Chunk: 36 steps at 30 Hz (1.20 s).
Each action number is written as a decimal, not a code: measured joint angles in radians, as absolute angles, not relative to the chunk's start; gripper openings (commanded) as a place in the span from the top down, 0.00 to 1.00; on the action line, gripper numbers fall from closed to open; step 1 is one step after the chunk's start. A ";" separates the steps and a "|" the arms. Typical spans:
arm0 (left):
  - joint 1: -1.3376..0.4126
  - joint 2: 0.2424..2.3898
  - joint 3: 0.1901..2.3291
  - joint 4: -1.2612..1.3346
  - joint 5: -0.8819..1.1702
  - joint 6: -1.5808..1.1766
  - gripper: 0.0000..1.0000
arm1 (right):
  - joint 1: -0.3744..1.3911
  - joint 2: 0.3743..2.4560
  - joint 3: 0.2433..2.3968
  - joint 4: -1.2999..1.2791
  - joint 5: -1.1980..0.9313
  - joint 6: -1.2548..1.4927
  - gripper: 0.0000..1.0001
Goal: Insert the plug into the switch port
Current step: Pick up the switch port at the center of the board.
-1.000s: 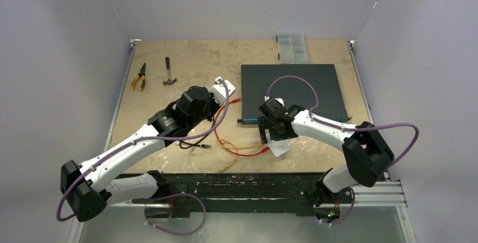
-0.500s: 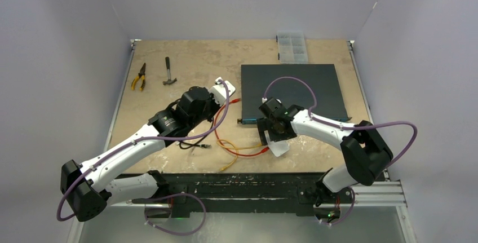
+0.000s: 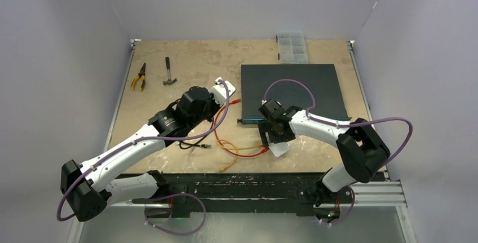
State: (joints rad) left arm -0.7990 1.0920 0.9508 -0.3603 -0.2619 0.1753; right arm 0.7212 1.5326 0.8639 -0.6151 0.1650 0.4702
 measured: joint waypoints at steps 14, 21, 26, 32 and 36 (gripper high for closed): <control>-0.799 1.085 0.950 -0.360 -0.234 0.181 1.00 | 0.719 1.488 0.966 -0.708 0.177 0.467 0.84; -0.802 1.029 0.952 -0.379 -0.255 0.225 1.00 | 0.674 1.486 1.101 -0.740 0.183 0.440 1.00; -0.808 1.043 1.064 -0.498 -0.411 0.253 1.00 | 0.618 1.516 1.202 -0.749 0.184 0.399 1.00; -0.807 1.137 1.314 -0.612 -0.696 0.269 1.00 | 0.544 1.585 1.333 -0.753 0.184 0.347 1.00; -0.807 1.143 1.362 -0.651 -0.748 0.289 1.00 | 0.491 1.599 1.404 -0.750 0.182 0.336 1.00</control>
State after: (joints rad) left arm -0.8074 1.1431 1.3617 -0.6506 -0.7483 0.2893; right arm 0.4911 1.5990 1.4036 -0.7498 0.1818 0.3359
